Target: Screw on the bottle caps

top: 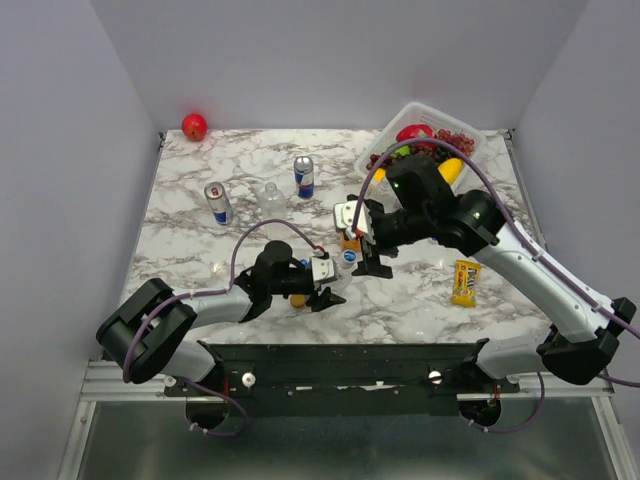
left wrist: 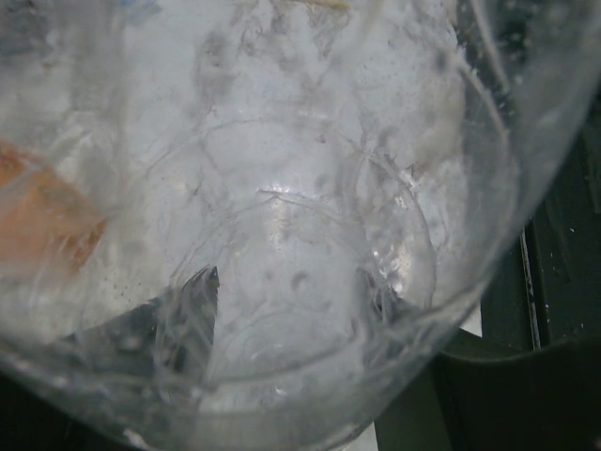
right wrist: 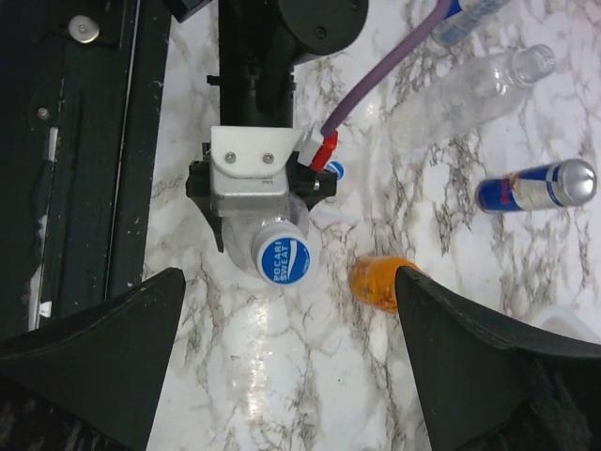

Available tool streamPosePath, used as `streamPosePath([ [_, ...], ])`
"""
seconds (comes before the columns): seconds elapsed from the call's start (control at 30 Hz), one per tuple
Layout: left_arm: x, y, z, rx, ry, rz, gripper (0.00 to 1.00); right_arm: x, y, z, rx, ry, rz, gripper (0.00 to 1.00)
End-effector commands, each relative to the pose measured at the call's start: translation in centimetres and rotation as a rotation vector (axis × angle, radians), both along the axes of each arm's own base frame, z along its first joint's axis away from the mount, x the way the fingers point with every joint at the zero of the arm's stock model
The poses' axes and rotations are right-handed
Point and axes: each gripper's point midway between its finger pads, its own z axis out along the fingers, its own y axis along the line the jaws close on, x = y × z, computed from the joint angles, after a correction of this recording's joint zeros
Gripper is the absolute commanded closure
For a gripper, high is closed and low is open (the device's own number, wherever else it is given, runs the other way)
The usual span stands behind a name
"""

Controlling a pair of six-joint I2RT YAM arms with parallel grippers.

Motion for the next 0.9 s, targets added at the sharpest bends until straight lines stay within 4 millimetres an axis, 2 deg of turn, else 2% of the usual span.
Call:
streamPosePath([
  [0.0,-0.4,-0.5,0.6,-0.005,-0.003,-0.057,1.00,-1.2,1.7,-0.2,0.017,-0.028,0.192,0.00],
  [0.4,-0.2,-1.2,2.0,-0.057,0.046,-0.041,1.00,-2.2,0.7,-3.2,-0.105,-0.055,0.300,0.00],
  [0.87,0.1,-1.4,2.9,-0.088,0.068,-0.023,1.00,-1.8,-0.1,-4.4,-0.151,-0.060,0.250,0.00],
])
